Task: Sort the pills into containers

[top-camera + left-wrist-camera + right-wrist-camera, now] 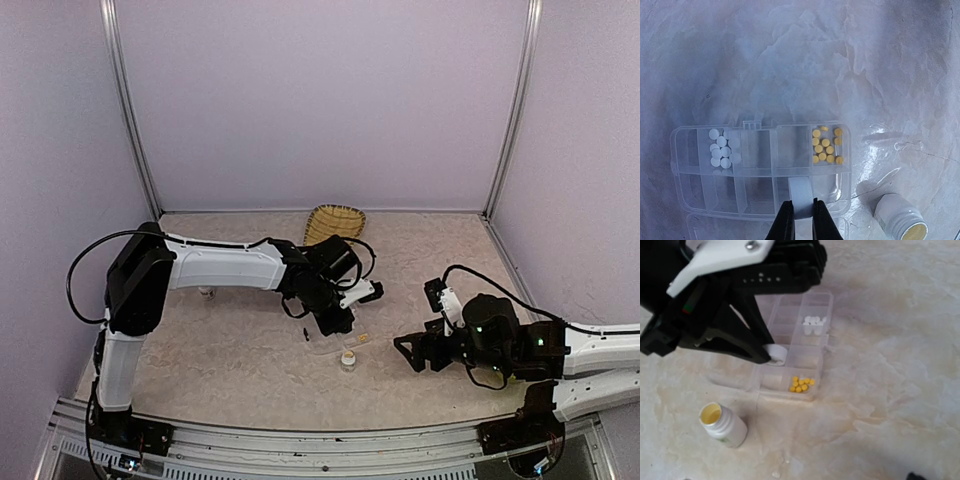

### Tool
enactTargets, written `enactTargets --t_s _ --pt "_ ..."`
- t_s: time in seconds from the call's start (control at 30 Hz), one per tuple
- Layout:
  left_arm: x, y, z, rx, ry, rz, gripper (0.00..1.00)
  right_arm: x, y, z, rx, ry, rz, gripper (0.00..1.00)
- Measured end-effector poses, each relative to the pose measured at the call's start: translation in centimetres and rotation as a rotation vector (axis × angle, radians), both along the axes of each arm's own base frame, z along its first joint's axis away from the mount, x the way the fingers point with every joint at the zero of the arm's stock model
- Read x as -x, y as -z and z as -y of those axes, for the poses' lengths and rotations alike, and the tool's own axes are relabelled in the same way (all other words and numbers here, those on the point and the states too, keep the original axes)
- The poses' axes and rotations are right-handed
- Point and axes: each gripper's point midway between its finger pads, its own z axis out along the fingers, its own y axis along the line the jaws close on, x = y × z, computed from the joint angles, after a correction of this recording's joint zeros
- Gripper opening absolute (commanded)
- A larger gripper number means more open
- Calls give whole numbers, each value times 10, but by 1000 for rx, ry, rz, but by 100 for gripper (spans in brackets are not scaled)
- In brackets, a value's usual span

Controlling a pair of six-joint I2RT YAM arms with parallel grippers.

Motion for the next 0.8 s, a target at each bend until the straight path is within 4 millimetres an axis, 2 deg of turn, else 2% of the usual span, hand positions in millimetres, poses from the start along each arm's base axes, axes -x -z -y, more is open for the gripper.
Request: enactTargets --t_s 0.1,0.23,0.33,0.5,0.6,0.8 --pt "-4 -5 0 19 -28 -9 10 0 -2 0 -7 0 3 91" --pt "-17 -25 -6 77 -93 -13 11 0 -3 0 -10 0 5 91" --pt "-28 -49 -19 143 -159 -10 11 0 -4 0 -12 0 6 91" --pt "-45 -74 -45 237 -277 -22 11 0 -6 1 -19 0 10 91" --pt "-53 -72 -65 273 -354 -54 11 1 -6 1 -23 0 12 91" --pt "-61 -48 -112 315 -532 -159 11 2 -4 4 -27 0 14 91"
